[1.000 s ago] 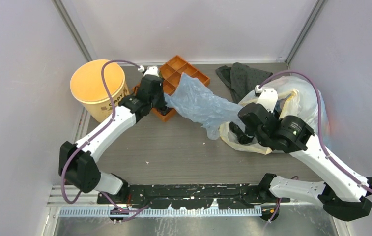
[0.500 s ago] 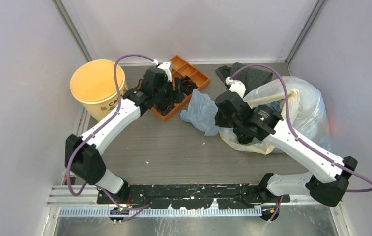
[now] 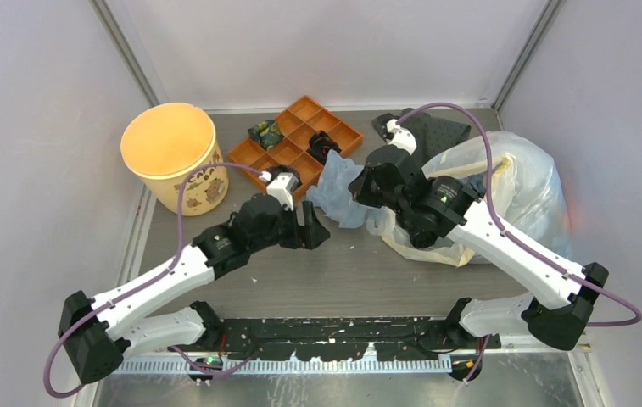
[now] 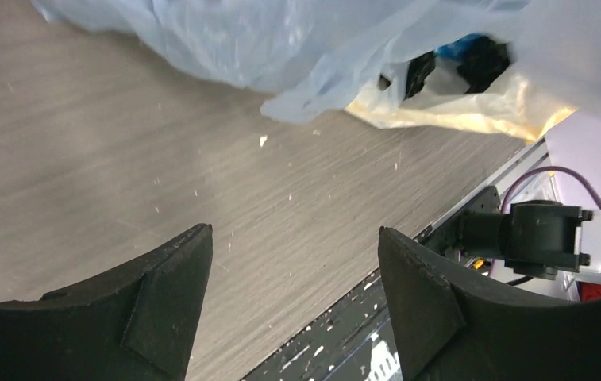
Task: Put the trash bags into the trash bin
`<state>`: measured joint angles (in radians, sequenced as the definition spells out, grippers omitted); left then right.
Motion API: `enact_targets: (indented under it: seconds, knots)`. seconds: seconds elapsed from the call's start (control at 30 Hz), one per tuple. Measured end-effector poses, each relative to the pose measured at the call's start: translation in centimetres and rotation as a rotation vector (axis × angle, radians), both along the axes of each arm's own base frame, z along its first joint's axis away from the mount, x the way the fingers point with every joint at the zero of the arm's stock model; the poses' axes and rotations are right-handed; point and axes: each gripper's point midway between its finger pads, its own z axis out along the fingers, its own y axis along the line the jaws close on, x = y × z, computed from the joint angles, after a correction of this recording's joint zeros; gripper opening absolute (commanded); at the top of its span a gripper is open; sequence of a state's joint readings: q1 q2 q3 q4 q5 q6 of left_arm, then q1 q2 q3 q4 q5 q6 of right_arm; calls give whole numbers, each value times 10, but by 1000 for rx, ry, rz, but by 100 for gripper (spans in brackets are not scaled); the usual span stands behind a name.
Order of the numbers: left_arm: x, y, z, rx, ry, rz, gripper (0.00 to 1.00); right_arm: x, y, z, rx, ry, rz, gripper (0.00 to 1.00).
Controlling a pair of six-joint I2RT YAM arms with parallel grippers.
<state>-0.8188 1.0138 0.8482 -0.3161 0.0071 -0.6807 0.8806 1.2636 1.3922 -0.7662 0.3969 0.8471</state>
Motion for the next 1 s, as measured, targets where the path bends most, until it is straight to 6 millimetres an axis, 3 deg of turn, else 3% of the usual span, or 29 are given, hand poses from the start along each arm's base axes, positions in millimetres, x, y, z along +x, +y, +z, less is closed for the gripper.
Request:
enact_targets:
  seconds: [0.1, 0.43, 0.7, 0.8, 1.0]
  knots:
    - [-11, -6, -27, -2, 63, 17, 79, 0, 8, 5, 47, 1, 6, 1]
    - [-1, -52, -44, -2, 8, 40, 73, -9, 33, 19, 176, 6, 29, 1]
    - [-5, -69, -30, 6, -151, 82, 63, -13, 40, 22, 208, 12, 27, 1]
    - [-3, -67, -26, 14, -197, 106, 58, -14, 41, 23, 213, 13, 26, 1]
    - [9, -55, -23, 63, -265, 175, 59, -14, 46, 17, 199, 23, 31, 1]
